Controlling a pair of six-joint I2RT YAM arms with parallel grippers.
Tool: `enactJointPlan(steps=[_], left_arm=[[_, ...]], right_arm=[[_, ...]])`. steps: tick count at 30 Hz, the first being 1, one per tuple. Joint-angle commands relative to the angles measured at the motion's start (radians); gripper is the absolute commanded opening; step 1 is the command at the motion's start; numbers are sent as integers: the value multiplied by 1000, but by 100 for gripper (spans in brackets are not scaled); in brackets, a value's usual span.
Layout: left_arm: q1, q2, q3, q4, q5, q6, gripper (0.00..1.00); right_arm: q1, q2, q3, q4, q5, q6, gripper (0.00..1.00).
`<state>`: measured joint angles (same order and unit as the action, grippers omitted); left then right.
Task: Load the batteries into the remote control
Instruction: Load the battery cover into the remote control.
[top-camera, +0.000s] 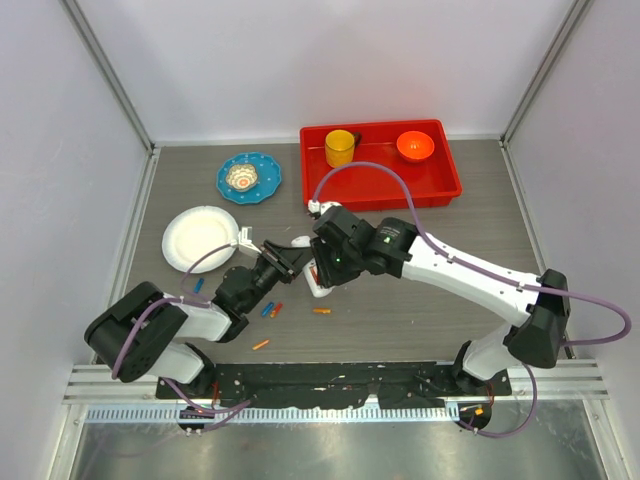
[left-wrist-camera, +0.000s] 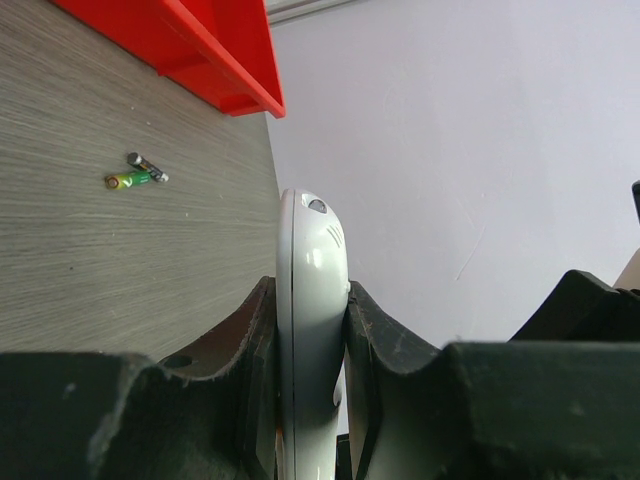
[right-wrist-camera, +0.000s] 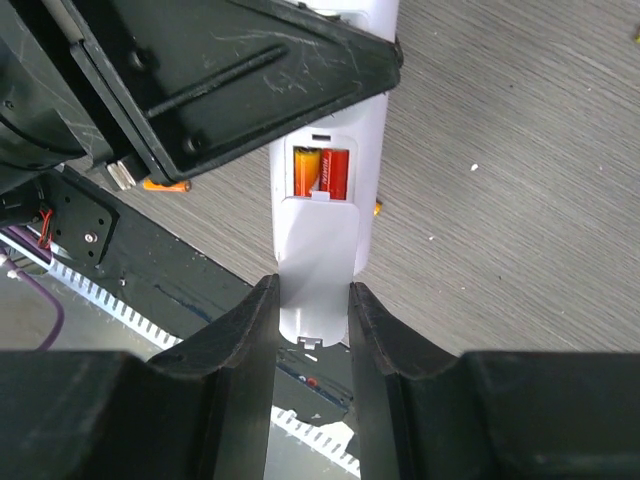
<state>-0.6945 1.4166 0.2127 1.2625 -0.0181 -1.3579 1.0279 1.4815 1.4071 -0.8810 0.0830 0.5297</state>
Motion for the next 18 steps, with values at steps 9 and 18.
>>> enactJointPlan(steps=[9,18], left_arm=[[-5,-16,-10,198,-5,-3,0],[-11,-22,-16,198,3,8,0]], right_arm=[[15,57,76,1,3,0,17],[15,74,69,2,6,-8,17]])
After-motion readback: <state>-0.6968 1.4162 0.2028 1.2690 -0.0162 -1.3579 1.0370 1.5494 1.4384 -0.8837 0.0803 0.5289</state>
